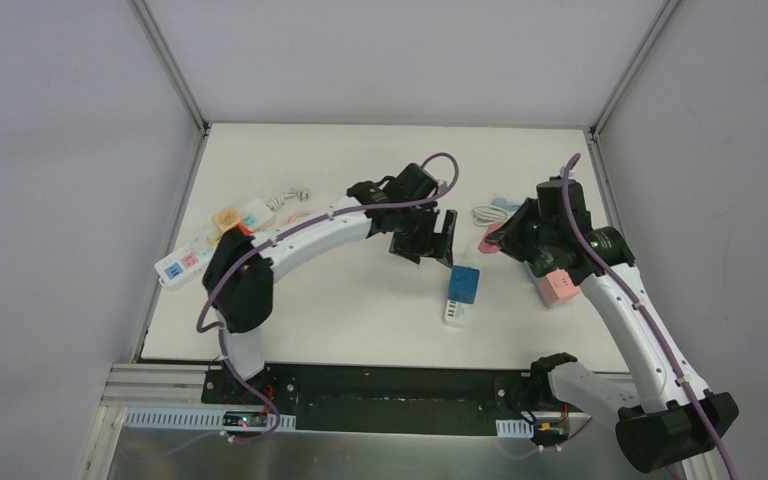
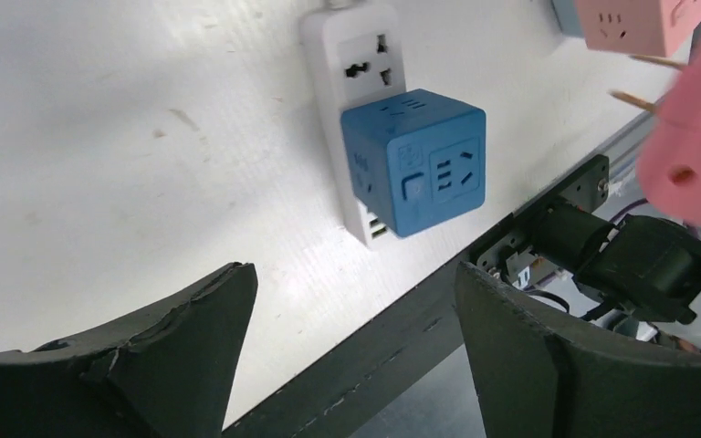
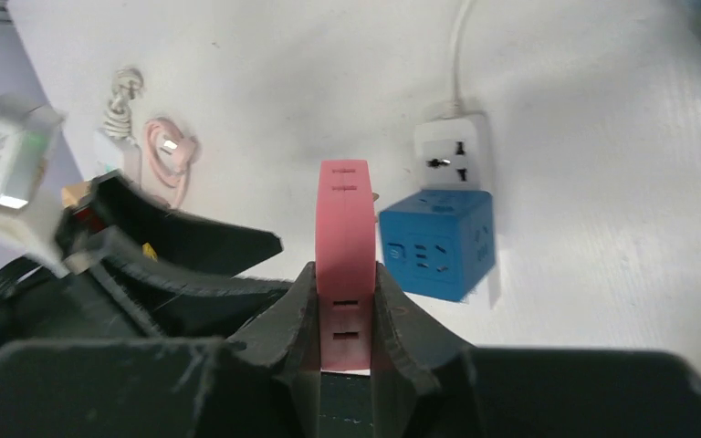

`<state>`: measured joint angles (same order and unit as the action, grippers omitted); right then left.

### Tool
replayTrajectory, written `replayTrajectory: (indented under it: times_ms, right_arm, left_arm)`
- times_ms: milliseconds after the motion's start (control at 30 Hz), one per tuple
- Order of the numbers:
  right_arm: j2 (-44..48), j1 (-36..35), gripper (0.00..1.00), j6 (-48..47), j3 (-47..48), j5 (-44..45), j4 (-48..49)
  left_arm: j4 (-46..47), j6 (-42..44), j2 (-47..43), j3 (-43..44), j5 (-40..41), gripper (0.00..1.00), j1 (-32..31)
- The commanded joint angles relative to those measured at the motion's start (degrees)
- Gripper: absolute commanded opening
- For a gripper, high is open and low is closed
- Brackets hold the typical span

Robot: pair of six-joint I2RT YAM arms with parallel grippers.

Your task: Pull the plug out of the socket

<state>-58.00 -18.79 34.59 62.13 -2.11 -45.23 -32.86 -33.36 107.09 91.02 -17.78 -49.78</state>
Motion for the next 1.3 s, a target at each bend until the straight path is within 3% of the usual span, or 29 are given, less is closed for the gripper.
replayTrajectory:
  times_ms: [0,200,300,500,700,733,933,1067,1267]
  right_arm:
    - [-4.2,0.4,0.00,1.2,-0.7,-9.4,12.7]
    - [-15.0,0.4,0.08,6.7,-4.9,-24.2,34.8]
    - [-23.2,-0.3,0.12,7.8,-4.0,-27.2,42.5]
    - [-40.5,-1.8,0.12,7.8,6.0,-27.0,45.0]
    - [-54.0,-1.9,0.12,7.8,13.5,-27.4,46.8]
    - [-55.2,-1.8,0.31,0.1,14.3,-27.1,46.8]
    - [-58.1,-1.3,0.59,-2.2,15.8,-21.9,44.0]
    - [-53.6,-1.4,0.73,-5.3,13.5,-14.4,39.4]
    - [-43.4,-1.4,0.79,-8.3,11.4,-9.7,30.5]
  left_arm:
    - [-1.5,2.5,-13.4,-5.4,9.5,0.85,2.9]
    - [-1.6,2.0,-28.7,-19.6,20.4,0.98,5.9]
    - [-3.0,2.1,-35.8,-24.6,24.6,0.99,6.5]
    - [-5.8,3.1,-46.9,-30.7,31.1,0.99,7.6]
    - [-6.0,5.0,-49.9,-32.3,31.4,0.99,8.2]
    - [-5.9,5.3,-50.0,-32.3,31.1,0.99,8.2]
    - [-5.4,7.6,-48.9,-32.0,31.0,0.99,8.3]
    - [-5.2,9.1,-47.0,-32.0,30.5,0.98,8.3]
    - [-2.7,8.6,-44.9,-32.1,28.3,0.96,8.3]
